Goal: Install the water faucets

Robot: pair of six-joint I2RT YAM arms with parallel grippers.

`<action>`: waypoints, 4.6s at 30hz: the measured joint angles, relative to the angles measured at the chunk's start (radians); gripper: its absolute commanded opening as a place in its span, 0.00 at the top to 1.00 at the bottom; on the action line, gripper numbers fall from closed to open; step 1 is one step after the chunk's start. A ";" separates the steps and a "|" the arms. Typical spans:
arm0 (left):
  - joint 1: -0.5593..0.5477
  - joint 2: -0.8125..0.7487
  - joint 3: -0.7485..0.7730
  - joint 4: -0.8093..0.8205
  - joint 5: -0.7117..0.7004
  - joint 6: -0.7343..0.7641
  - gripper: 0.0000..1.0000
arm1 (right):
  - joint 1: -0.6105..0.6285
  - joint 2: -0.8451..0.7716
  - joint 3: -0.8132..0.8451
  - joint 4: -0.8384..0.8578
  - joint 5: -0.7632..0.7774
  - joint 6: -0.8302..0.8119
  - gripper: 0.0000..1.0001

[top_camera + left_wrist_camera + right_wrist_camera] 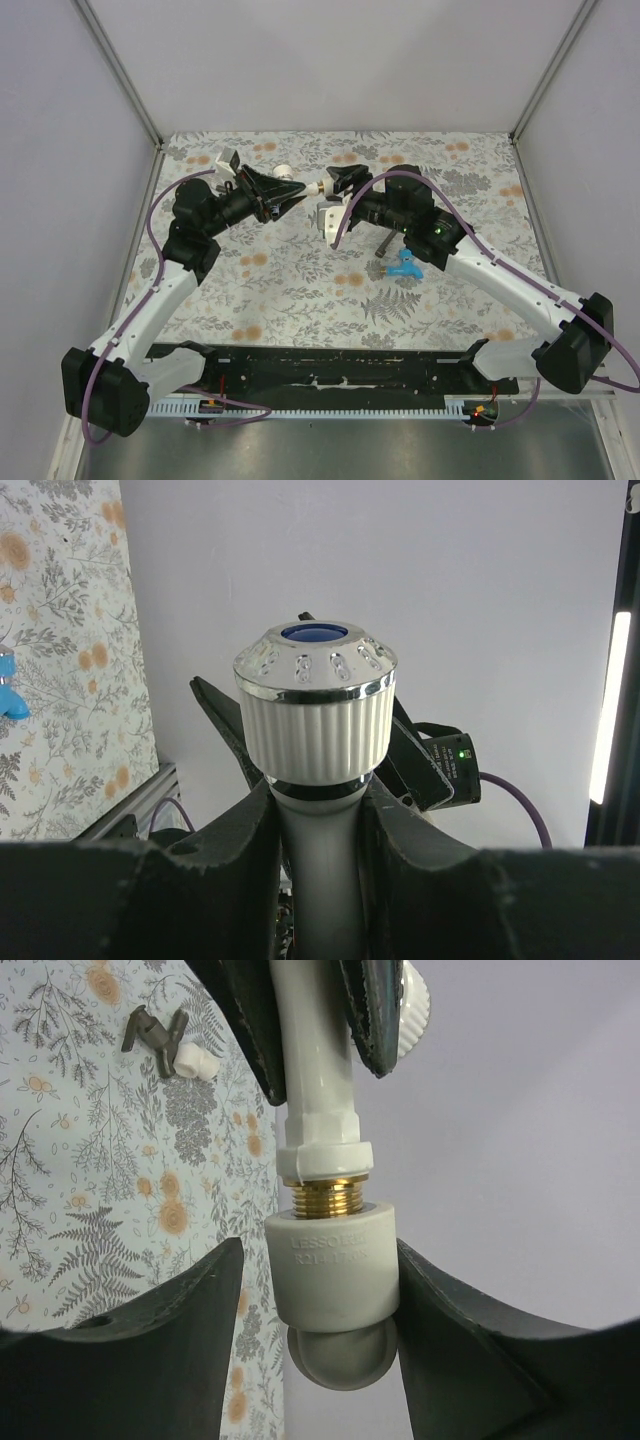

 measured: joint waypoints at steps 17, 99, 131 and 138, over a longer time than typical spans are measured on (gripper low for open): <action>0.000 -0.008 0.000 -0.039 -0.002 -0.013 0.98 | -0.004 0.000 -0.029 0.064 -0.001 -0.046 1.00; 0.002 0.029 0.066 0.002 0.034 -0.128 0.98 | 0.005 -0.020 -0.240 0.542 0.124 -0.156 1.00; 0.002 0.163 0.176 0.084 0.184 -0.079 0.98 | -0.010 -0.060 -0.240 0.601 0.068 -0.240 1.00; -0.001 0.171 0.198 0.056 0.192 -0.037 0.98 | -0.011 -0.067 -0.240 0.583 0.069 -0.257 1.00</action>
